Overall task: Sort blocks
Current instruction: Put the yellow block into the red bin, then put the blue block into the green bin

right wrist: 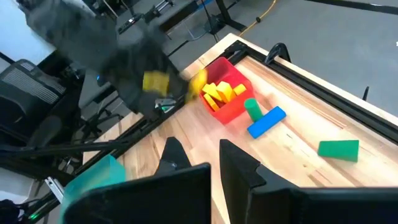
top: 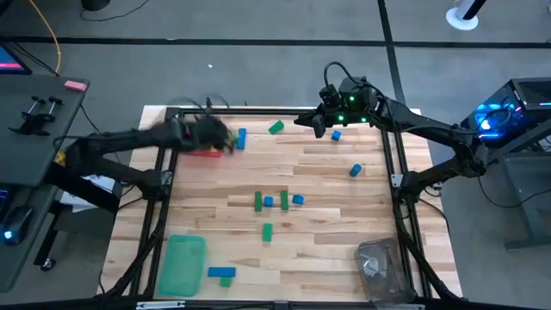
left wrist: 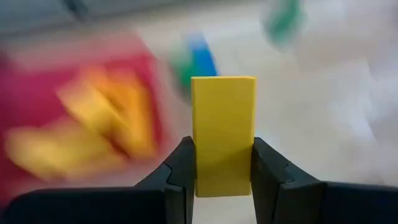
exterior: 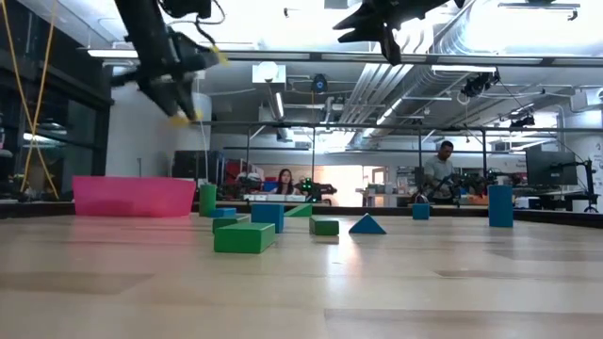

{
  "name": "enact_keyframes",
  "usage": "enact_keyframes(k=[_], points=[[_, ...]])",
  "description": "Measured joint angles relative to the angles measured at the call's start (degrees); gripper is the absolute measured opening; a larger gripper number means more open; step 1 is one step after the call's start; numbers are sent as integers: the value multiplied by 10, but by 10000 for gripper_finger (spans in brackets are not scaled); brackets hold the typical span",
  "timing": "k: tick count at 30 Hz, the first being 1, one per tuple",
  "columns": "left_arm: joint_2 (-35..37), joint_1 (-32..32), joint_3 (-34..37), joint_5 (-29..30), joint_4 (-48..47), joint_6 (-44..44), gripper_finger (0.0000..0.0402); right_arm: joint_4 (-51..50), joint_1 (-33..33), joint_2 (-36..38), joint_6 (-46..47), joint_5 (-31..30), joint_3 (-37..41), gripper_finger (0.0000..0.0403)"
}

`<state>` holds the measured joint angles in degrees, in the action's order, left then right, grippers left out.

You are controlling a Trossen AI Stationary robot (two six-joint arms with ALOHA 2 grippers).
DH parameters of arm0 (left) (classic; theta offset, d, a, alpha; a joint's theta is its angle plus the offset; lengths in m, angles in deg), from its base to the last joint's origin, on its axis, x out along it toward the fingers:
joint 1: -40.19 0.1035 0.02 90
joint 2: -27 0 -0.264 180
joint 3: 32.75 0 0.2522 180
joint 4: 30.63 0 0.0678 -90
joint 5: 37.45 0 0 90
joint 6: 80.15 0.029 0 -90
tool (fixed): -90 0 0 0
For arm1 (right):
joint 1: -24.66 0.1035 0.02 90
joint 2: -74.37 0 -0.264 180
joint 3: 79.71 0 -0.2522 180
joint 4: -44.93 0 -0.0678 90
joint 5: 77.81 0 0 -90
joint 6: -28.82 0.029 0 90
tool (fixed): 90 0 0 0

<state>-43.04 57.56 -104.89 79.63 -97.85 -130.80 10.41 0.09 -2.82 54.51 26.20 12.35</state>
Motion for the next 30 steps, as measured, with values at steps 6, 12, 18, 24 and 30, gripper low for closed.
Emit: enact_keyframes(k=[6, 12, 18, 24, 30], points=[[-10, 241, -24, -109, -77, 199, 73, 0, 13, 0, 15, -2, 0, 0], [-94, 318, -23, -108, -154, 257, 73, 0, 41, 0, 15, -5, 0, 0], [-128, 316, -23, -75, -130, 275, 139, 0, 63, 0, 14, -10, 0, 0], [-119, 316, -23, -76, -131, 288, 216, -1, 70, 0, 13, -10, 0, 0], [-84, 310, -24, -145, -125, 280, 241, -2, 68, 2, 8, -9, 0, 0]])
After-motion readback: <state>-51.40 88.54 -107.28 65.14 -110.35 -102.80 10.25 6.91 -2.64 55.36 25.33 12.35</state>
